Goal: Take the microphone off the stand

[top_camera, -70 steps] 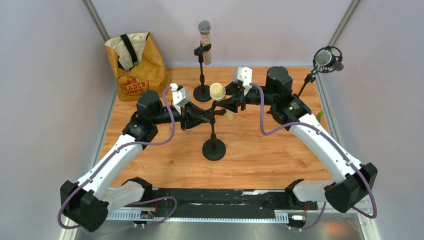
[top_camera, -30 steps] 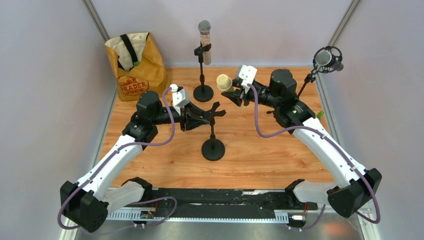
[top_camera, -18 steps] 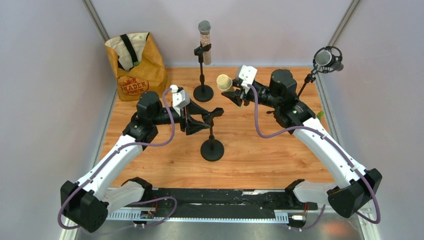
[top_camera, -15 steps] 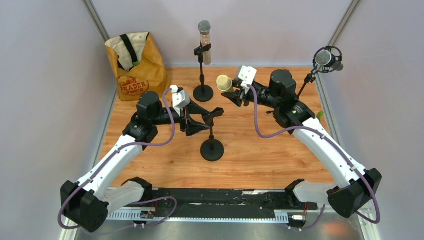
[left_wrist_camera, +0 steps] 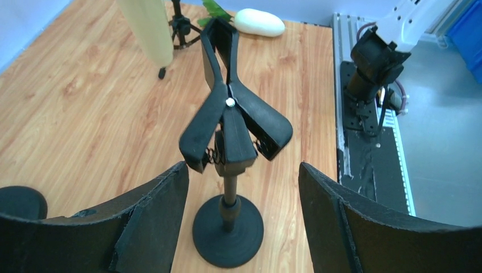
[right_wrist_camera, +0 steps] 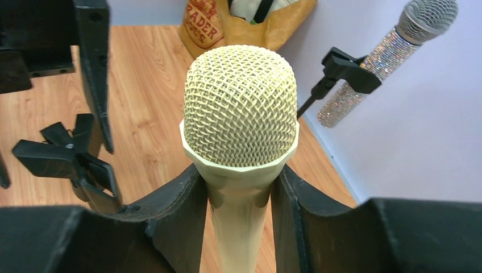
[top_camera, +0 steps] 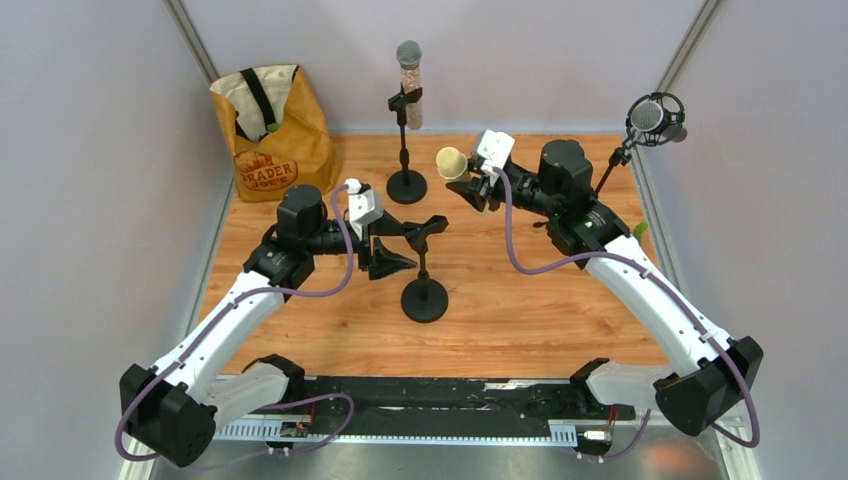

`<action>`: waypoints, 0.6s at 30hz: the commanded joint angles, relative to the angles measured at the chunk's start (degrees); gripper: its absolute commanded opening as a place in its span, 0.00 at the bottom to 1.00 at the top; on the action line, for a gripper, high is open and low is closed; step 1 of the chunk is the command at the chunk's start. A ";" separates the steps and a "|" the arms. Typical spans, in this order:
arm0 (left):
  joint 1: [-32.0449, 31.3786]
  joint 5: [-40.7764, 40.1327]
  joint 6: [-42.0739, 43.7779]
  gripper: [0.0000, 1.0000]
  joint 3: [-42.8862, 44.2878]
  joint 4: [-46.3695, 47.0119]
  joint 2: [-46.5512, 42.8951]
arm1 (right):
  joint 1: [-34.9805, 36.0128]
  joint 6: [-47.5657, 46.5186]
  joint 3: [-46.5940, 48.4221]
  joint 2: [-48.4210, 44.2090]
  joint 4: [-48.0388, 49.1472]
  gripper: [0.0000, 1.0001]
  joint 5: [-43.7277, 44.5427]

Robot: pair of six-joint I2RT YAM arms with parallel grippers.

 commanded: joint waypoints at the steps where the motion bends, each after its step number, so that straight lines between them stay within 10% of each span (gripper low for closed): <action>1: 1.21 2.67 9.77 0.78 3.26 -9.34 -2.92 | -1.01 1.24 0.13 -0.43 3.21 0.41 4.22; 9: 3.76 5.67 30.58 0.79 8.80 -28.76 -6.61 | -2.32 2.12 0.40 3.87 3.91 0.41 9.67; 18: 7.71 1.01 32.29 0.79 7.75 -28.80 -9.69 | -5.22 2.21 1.19 12.05 3.47 0.43 13.45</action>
